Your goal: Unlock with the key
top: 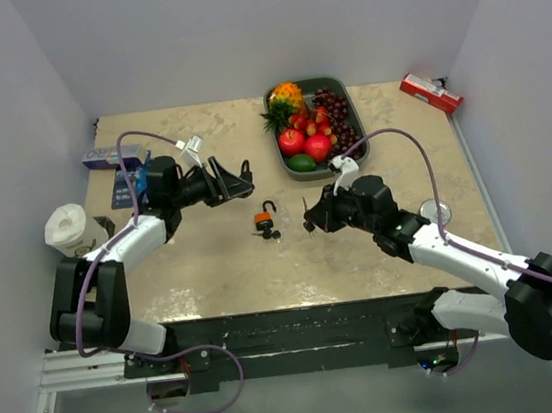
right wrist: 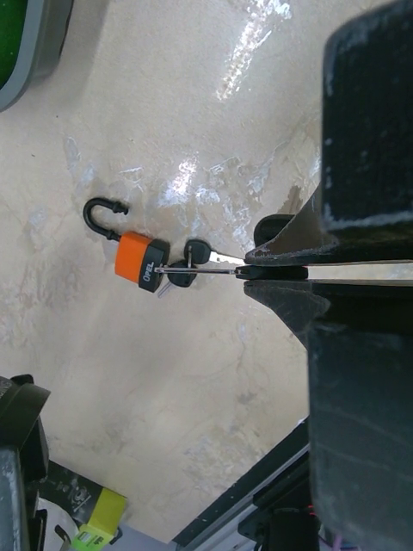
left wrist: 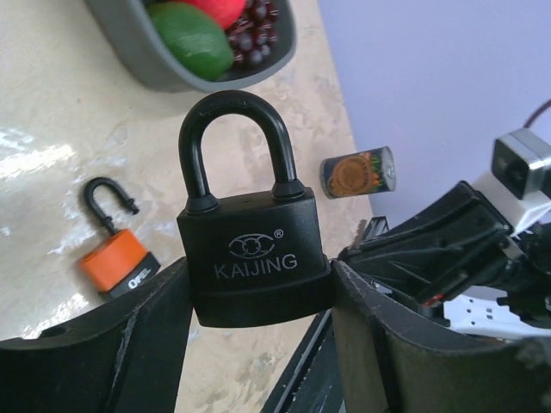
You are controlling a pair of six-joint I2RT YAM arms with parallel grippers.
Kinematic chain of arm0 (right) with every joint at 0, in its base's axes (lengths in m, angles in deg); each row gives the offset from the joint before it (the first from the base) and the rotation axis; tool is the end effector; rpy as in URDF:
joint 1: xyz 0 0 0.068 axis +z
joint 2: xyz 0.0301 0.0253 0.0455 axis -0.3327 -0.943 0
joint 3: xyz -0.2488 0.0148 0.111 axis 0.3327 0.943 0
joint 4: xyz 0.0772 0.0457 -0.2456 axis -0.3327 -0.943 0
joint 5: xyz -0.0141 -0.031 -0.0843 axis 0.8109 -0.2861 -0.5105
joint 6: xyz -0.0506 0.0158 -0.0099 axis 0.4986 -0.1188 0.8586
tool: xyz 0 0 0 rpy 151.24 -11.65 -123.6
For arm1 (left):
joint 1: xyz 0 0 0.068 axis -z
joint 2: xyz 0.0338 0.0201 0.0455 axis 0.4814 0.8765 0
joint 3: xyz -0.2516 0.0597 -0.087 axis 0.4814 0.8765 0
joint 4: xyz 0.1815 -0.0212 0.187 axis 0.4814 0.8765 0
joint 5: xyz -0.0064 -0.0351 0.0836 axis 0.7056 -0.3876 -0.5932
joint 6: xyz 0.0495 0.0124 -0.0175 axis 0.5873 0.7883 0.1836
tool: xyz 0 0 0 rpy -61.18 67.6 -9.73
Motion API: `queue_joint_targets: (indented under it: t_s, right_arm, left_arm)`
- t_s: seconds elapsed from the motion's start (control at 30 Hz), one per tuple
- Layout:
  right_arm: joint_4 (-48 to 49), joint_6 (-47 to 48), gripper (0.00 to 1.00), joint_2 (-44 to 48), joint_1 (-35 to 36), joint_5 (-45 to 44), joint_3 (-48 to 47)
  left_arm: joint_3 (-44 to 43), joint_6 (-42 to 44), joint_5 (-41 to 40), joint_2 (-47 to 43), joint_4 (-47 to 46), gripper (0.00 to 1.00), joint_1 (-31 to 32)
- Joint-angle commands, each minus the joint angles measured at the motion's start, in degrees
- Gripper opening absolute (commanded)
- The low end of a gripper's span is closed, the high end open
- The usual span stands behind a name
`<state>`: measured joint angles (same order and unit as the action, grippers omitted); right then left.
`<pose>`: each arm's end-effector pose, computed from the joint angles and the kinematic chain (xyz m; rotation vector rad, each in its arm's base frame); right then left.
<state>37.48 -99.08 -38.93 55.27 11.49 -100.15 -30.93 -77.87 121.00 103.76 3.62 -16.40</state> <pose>0.1978 0.1491 0.2417 -0.2576 2.0361 0.8503 0.3025 -0.0918 0.2311 -0.0427 2.1216 -1.3818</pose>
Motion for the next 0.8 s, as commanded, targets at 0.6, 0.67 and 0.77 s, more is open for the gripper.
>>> queue_joint_targets:
  t_s: [0.6, 0.67, 0.77]
  right_arm:
    - [10.30, -7.44, 0.00, -22.42, 15.32, -7.70, -17.76]
    - [11.89, -8.67, 0.00, -25.67, 15.41, -6.56, -19.87]
    - [12.42, -9.64, 0.00, -29.02, 15.41, -5.59, -22.77]
  left_arm:
    - [-1.86, 8.89, -24.15, -10.68, 11.07, 0.00, 0.10]
    - [-1.77, 9.24, -23.71, -10.51, 10.89, 0.00, 0.01]
    - [-1.16, 9.16, -22.39, -10.16, 10.54, 0.00, 0.10]
